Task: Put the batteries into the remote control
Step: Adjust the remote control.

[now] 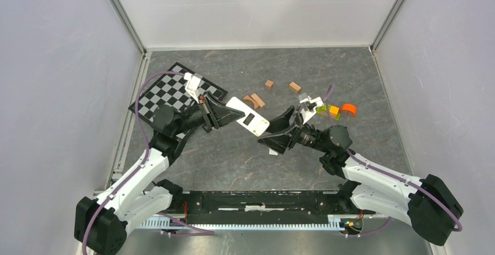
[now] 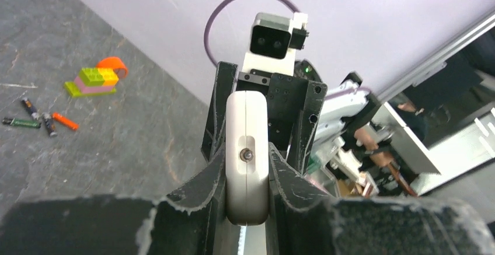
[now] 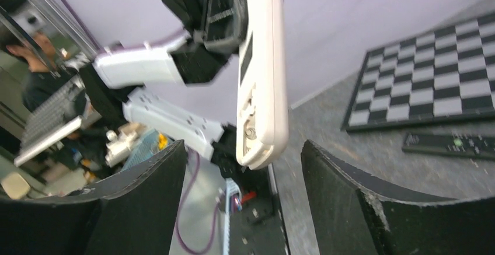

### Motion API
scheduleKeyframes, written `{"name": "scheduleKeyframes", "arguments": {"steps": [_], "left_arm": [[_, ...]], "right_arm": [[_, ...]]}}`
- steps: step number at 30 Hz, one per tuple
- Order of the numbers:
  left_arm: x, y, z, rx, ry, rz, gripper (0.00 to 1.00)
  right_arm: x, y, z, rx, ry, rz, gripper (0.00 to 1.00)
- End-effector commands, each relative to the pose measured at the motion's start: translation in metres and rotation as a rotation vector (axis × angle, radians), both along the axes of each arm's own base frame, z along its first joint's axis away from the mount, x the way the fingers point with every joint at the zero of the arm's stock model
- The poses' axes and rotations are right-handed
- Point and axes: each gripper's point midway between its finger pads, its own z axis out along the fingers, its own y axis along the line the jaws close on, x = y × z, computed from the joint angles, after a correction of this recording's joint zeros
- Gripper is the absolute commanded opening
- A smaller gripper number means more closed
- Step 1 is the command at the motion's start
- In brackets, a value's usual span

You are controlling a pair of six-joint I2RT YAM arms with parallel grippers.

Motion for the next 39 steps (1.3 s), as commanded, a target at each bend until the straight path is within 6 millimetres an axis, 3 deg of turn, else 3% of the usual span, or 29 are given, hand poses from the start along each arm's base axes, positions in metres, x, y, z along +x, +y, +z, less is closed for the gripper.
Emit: {"name": "scheduleKeyframes", "arguments": {"steps": [1, 7, 16, 19, 21, 23, 26, 28, 33, 39], "left_arm": [[-0.001, 0.012, 0.048, -0.198, -0.007, 0.056, 0.02], [-0.001, 0.012, 0.052, -0.221, 0.019, 0.051, 0.02], [-0.005, 0.012, 0.048, -0.214, 0.042, 0.035, 0.02], [-0.005, 0.011, 0.047, -0.207, 0.047, 0.029, 0.06], [-0.007, 0.010, 0.047, -0.192, 0.042, 0.016, 0.16], [-0.008, 0.008, 0.047, -0.158, 0.040, 0.003, 0.40], [-0.015, 0.007, 0.051, -0.117, 0.014, -0.030, 0.68], [-0.018, 0.004, 0.048, -0.052, 0.016, -0.054, 0.76], [-0.027, -0.001, 0.042, 0.065, 0.030, -0.149, 0.75], [-0.027, -0.002, 0.038, 0.087, 0.070, -0.178, 0.61]], "right_arm": [[0.007, -0.011, 0.068, 0.266, -0.020, -0.047, 0.74], [0.023, -0.006, 0.080, 0.324, 0.055, -0.069, 0.60], [0.039, -0.006, 0.089, 0.361, 0.095, -0.127, 0.49], [0.040, -0.005, 0.090, 0.363, 0.100, -0.126, 0.37], [0.040, -0.003, 0.090, 0.354, 0.100, -0.121, 0.23], [0.044, -0.002, 0.087, 0.325, 0.103, -0.135, 0.14], [0.048, -0.003, 0.082, 0.281, 0.094, -0.151, 0.09], [0.050, -0.005, 0.079, 0.259, 0.100, -0.151, 0.09], [0.041, 0.005, 0.080, 0.209, 0.110, -0.047, 0.09], [0.038, 0.006, 0.075, 0.161, 0.109, -0.025, 0.08]]}}
